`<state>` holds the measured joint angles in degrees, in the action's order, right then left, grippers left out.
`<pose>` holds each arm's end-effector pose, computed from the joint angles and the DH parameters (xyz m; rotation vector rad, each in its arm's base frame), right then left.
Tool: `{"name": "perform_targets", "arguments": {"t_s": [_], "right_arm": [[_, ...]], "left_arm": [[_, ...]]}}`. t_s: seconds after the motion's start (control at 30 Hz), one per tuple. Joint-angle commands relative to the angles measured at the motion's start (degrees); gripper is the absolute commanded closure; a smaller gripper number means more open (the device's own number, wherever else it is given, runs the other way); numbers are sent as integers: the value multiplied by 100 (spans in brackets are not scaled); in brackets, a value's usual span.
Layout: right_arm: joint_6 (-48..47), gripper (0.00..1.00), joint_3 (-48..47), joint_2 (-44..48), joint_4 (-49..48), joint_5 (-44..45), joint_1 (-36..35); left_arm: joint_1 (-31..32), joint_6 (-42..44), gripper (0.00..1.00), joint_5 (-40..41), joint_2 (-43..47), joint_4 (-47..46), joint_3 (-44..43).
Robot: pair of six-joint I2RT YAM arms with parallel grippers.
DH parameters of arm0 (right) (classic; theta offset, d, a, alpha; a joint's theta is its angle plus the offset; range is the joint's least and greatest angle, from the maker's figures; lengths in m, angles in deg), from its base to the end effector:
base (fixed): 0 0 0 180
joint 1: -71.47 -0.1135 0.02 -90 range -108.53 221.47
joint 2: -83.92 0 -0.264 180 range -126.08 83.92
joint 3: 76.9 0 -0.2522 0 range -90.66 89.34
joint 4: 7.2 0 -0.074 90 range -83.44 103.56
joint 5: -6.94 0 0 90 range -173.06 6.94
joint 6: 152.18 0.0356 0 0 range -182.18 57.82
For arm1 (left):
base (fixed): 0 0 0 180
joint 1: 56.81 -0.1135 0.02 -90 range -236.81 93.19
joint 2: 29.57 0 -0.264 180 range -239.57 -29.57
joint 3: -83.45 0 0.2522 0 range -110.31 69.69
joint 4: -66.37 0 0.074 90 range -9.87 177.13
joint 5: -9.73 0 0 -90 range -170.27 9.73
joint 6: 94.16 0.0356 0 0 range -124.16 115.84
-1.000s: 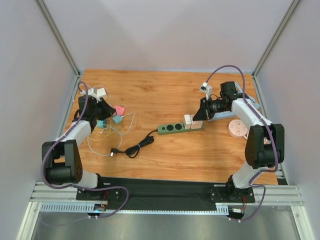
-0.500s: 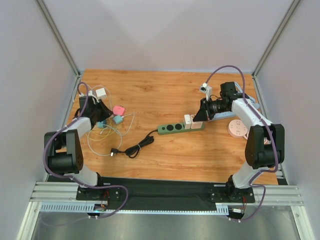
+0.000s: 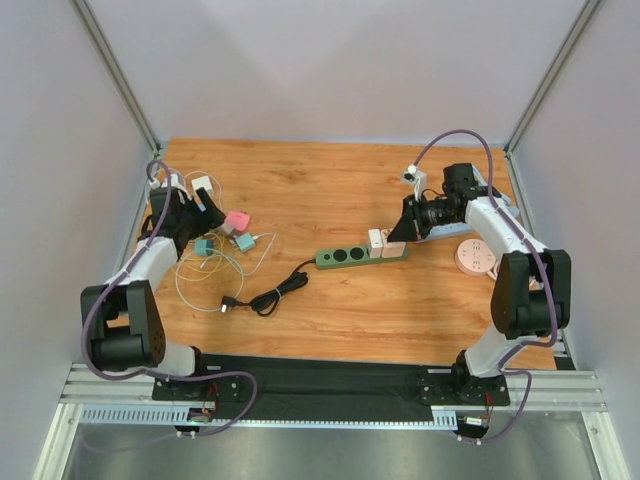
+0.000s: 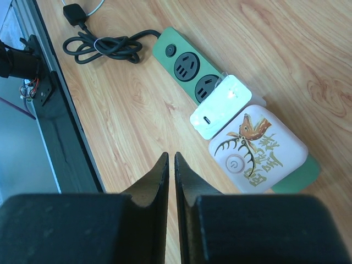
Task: Pull the plug off the socket
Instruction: Place the plug at the center of the board.
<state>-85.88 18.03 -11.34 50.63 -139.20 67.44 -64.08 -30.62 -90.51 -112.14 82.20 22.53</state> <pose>0.3247 0.0525 0.2448 -0.8045 2.2373 1.1642 0.3051 0.0325 0.2159 -0.5545 2.1701 -0.3817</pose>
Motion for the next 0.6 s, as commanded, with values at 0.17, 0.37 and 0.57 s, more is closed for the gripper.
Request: {"name": "perform_targets", "arguments": {"t_s": [0.17,0.37,0.57], "right_arm": [[-301,90,-147,421,5,85,17],[-521,89,-103,570,31,367,25],[-627,87,-67,667,5,542,25]], "left_arm": [[-29,720,0,-733,882,153,-452],[417,1273,0,-1331,1032,496,-742],[1113,1968,0,-1630,1041,865,-1041]]}}
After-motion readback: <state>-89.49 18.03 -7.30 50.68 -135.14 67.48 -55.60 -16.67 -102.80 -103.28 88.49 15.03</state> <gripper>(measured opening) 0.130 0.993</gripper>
